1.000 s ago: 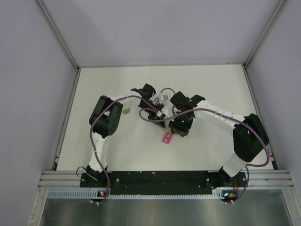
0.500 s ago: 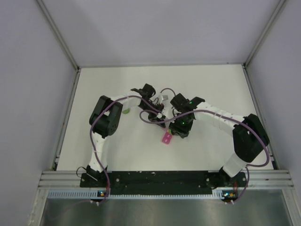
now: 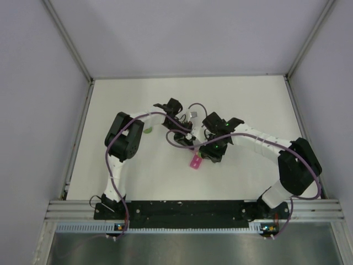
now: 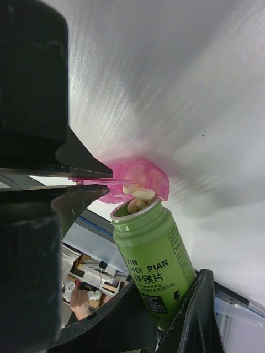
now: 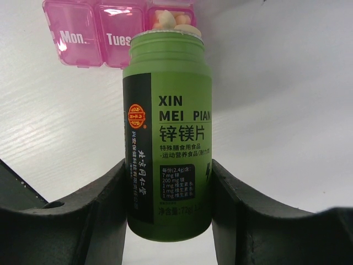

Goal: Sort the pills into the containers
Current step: Pour the pill into the pill container.

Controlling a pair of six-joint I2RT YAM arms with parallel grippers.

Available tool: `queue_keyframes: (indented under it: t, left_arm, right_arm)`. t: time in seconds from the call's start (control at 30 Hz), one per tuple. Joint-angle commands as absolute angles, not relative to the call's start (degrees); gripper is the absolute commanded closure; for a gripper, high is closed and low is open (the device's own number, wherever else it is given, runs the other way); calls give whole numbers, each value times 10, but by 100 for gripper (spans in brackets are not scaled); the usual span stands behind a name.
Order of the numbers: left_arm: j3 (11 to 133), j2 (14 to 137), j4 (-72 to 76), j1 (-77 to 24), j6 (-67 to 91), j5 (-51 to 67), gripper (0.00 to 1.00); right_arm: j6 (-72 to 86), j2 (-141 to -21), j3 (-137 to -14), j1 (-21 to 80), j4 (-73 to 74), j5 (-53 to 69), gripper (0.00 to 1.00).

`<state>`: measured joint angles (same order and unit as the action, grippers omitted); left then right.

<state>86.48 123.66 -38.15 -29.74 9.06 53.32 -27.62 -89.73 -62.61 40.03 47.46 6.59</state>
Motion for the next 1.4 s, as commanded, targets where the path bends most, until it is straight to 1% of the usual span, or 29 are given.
queue_keyframes:
  t: [0.0, 1.37]
  left_arm:
    - [865, 1218, -379, -300, 79, 552, 100]
    - [860, 1222, -385, -295, 65, 553, 100]
  right_arm:
    - [-265, -867, -618, 409, 440, 69, 100]
    - [-246, -799, -532, 408, 360, 70, 100]
